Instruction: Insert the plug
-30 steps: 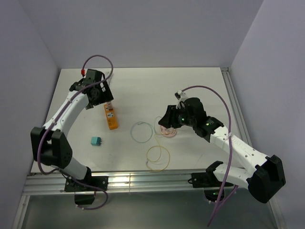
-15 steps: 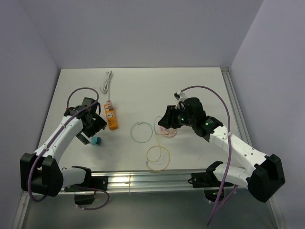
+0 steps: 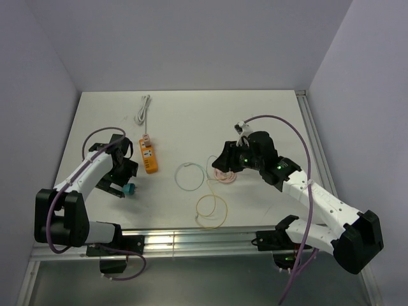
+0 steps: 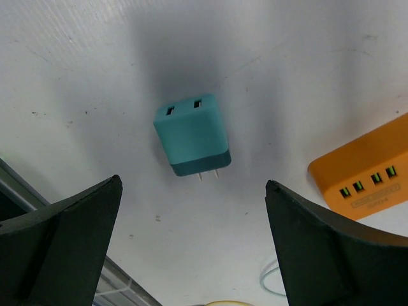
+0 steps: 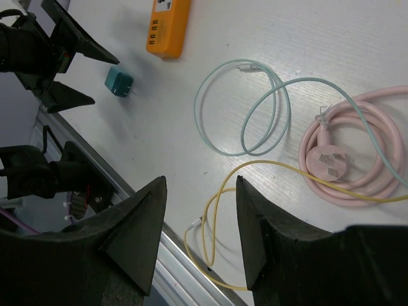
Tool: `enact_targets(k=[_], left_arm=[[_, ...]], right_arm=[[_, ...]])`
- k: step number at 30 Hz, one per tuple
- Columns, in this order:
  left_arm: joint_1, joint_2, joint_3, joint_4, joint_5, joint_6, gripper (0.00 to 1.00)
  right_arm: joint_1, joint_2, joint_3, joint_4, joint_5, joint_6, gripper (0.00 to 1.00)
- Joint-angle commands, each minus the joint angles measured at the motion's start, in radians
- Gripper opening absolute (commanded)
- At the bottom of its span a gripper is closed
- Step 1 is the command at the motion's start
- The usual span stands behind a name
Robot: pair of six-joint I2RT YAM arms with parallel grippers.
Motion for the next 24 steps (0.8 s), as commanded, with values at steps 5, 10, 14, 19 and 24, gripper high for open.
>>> enact_targets(k=[5,10,14,19,24], left_arm=[[0.038,0.049,-0.053,0.069,0.028,-0.077,0.97],[0.050,0.069,-0.086,0.117,-0.003,-0.083,0.91],[0.053,0.074,-0.091,0.147,-0.006,-0.062,0.80],[0.053,0.083,-0.085,0.143,-0.047,-0.019,0.41],[0.053,0.040,-0.111,0.170,-0.031,0.029,0.06]], right_arm=[[-0.001,-0.038,-0.014,0.009,0.005,-0.009,0.55],[-0.001,-0.028,-0.014,0.015,-0.006,-0.006,0.55],[-0.001,-0.025,-0.013,0.012,-0.003,-0.006,0.55],[-0.001,-0.016,-0.008,0.015,0.000,-0.002,0.55],[0.001,-0.001,-0.003,0.020,0.000,0.004,0.54]])
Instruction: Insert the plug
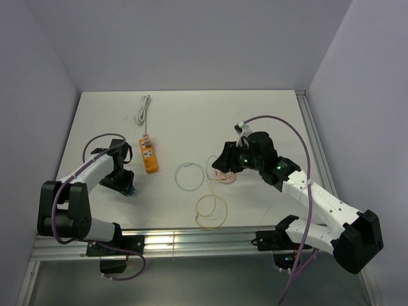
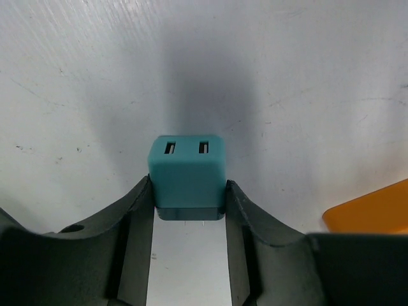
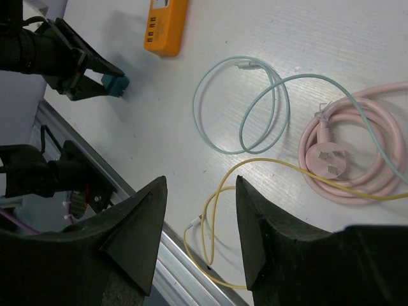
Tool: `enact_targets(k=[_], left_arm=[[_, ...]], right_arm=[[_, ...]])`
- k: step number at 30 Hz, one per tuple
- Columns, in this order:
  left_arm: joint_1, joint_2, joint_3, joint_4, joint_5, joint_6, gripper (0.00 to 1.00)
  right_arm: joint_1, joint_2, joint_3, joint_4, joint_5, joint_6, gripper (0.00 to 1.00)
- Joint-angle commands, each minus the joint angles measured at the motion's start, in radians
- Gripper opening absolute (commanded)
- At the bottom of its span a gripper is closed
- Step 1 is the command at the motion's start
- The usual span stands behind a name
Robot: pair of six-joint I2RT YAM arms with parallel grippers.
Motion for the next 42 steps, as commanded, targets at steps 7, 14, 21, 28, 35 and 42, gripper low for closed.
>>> enact_targets(k=[7,14,21,28,35,42], left_arm=[[0.004,-0.326,-0.056,0.148,0.055,0.179,0.00],[0.004,-0.525,-0.013,0.311,0.211,0.384,0.00],[-0.008,-0.578,-0.025,0.582,0.645,0.567,0.00],[-0.052,-0.566,-0.054,0.779,0.842,0.587,0.01],[-0.137,-0.474,-0.034,0.853,0.797,0.358,0.00],[-0.210,-0.451,-0.091,0.888,0.684,0.141,0.00]], right_arm=[[0.001,0.033,0.025,0.009,0.016,0.008,0.54],[0.018,0.077,0.045,0.022,0.037,0.023,0.53],[0.065,0.068,-0.026,0.179,0.100,0.037,0.54],[0.177,0.010,-0.047,0.319,0.223,-0.003,0.56],[0.295,-0.015,-0.052,0.433,0.373,0.002,0.56],[0.374,0.056,-0.035,0.549,0.464,0.006,0.59]])
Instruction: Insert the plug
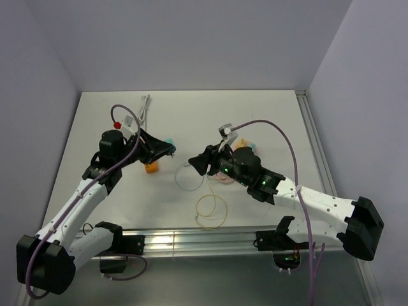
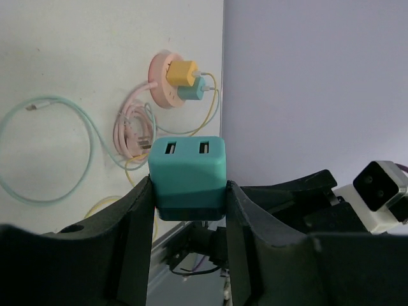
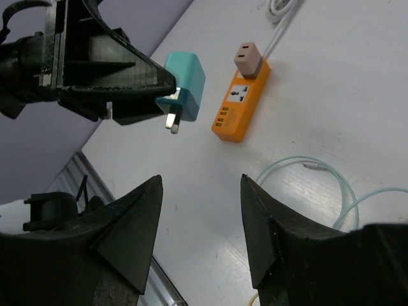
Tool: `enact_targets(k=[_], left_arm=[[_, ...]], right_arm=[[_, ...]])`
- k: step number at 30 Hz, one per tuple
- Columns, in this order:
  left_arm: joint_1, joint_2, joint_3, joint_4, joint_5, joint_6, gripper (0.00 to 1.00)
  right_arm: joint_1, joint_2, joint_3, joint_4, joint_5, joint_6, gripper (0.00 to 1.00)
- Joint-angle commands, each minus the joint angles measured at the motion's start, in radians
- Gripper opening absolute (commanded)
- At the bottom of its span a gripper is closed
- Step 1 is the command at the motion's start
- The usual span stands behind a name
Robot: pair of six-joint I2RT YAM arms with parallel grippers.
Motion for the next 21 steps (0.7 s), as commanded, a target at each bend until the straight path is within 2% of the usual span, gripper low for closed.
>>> enact_targets(k=[1,5,8,21], left_arm=[[-0.038,-0.028,-0.043,0.096,-0.072,-0.193,0.00],[-0.081,-0.021,-0.054,0.067,-0.109,-0.277,0.00],[-0.102,0.004,-0.020,-0.031,-0.130,-0.307,0.00],[-0.196,0.009,-0.020,-0.007,-0.152,-0.380,0.00]], right_arm=[[0.028,0.050,0.023,0.105,0.106,-0.006,0.60],[0.062,0.095,0.046,0.137,0.155,-0.012,0.63],[0.084,0.130,0.068,0.152,0.164,-0.021,0.65],[0.110,0.240,0.109,0.175,0.192,-0.029,0.65]])
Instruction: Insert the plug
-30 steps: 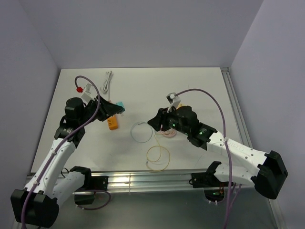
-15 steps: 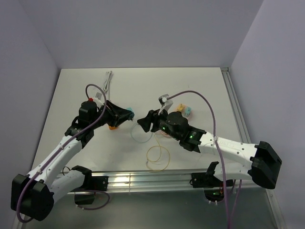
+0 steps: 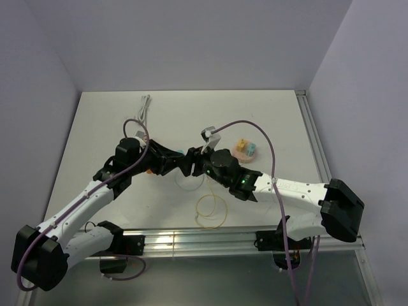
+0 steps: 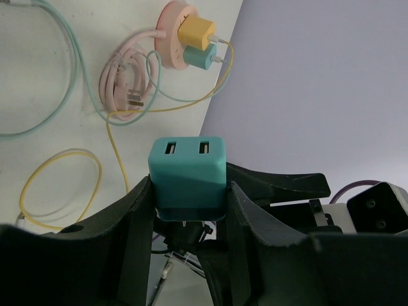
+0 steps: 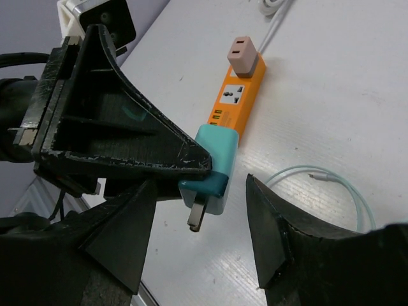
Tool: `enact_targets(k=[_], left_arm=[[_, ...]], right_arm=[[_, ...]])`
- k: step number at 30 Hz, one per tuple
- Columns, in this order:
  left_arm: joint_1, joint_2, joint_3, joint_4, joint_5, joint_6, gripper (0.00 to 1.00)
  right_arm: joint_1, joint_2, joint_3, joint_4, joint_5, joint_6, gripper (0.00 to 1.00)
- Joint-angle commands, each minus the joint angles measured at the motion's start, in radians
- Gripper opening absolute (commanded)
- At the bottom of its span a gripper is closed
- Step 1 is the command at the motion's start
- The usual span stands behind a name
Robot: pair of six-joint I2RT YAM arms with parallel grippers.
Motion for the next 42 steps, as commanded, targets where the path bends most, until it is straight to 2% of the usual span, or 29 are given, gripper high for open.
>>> enact_targets(k=[1,7,10,11,12,14,16,19,22,23,29,31,33,34,35,37,39,40,41,42], left_arm=[[-0.018,-0.012,0.037,0.022,-0.025,-0.029,0.00],[-0.019,-0.019,0.020,0.042,-0.016,-0.049,0.00],[-0.021,-0.014,0.018,0.071,0.002,-0.046,0.00],[-0.021,-0.008,0.021,0.084,0.010,-0.037,0.00],[-0.021,-0.002,0.030,0.085,0.021,-0.010,0.00],[-0.021,0.020,0.058,0.078,0.036,0.036,0.01],[-0.021,0.049,0.083,0.056,0.073,0.148,0.05],[-0.019,0.070,0.124,-0.014,0.076,0.289,0.21],[-0.015,0.051,0.150,-0.054,0.044,0.371,0.67],[-0.013,0.041,0.155,-0.071,0.024,0.386,0.99],[-0.004,-0.025,0.221,-0.194,-0.109,0.517,0.99],[-0.002,-0.042,0.230,-0.211,-0.117,0.573,0.99],[-0.001,-0.057,0.209,-0.154,-0.050,0.622,0.90],[-0.001,-0.069,0.202,-0.139,-0.027,0.639,0.85],[0.001,-0.074,0.196,-0.127,-0.001,0.670,0.74],[0.001,-0.086,0.193,-0.094,0.076,0.702,0.65],[-0.001,-0.092,0.185,-0.074,0.127,0.737,0.70],[-0.001,-0.095,0.184,-0.052,0.175,0.745,0.79],[-0.001,-0.098,0.181,-0.041,0.196,0.756,0.84],[-0.001,-0.103,0.178,-0.031,0.214,0.761,0.89]], right_arm=[[0.008,0.021,0.048,0.048,0.041,-0.015,0.64],[0.008,0.061,0.074,0.018,0.048,-0.007,0.53],[0.008,0.070,0.068,0.022,0.048,-0.004,0.35],[0.008,0.071,0.072,0.012,0.058,-0.003,0.16],[0.008,0.071,0.074,0.003,0.062,-0.003,0.02],[0.008,0.065,0.080,-0.027,0.076,-0.001,0.00],[0.008,0.041,0.071,-0.032,0.076,-0.006,0.00],[0.006,-0.014,0.037,-0.049,0.071,0.002,0.00],[0.003,-0.071,0.004,-0.075,0.052,-0.010,0.00],[0.001,-0.086,-0.016,-0.086,0.048,-0.016,0.00],[-0.032,-0.231,-0.107,-0.144,0.027,-0.007,0.00],[-0.060,-0.292,-0.128,-0.158,-0.045,-0.003,0.00],[-0.123,-0.341,-0.148,-0.169,-0.157,-0.012,0.00],[-0.146,-0.355,-0.150,-0.175,-0.274,-0.016,0.00],[-0.172,-0.367,-0.154,-0.181,-0.333,-0.018,0.00],[-0.247,-0.396,-0.154,-0.184,-0.460,-0.015,0.00],[-0.291,-0.406,-0.150,-0.173,-0.638,0.000,0.00],[-0.330,-0.403,-0.151,-0.141,-0.701,0.025,0.00],[-0.348,-0.390,-0.154,-0.118,-0.834,0.040,0.00],[-0.362,-0.380,-0.151,-0.098,-0.885,0.054,0.00]])
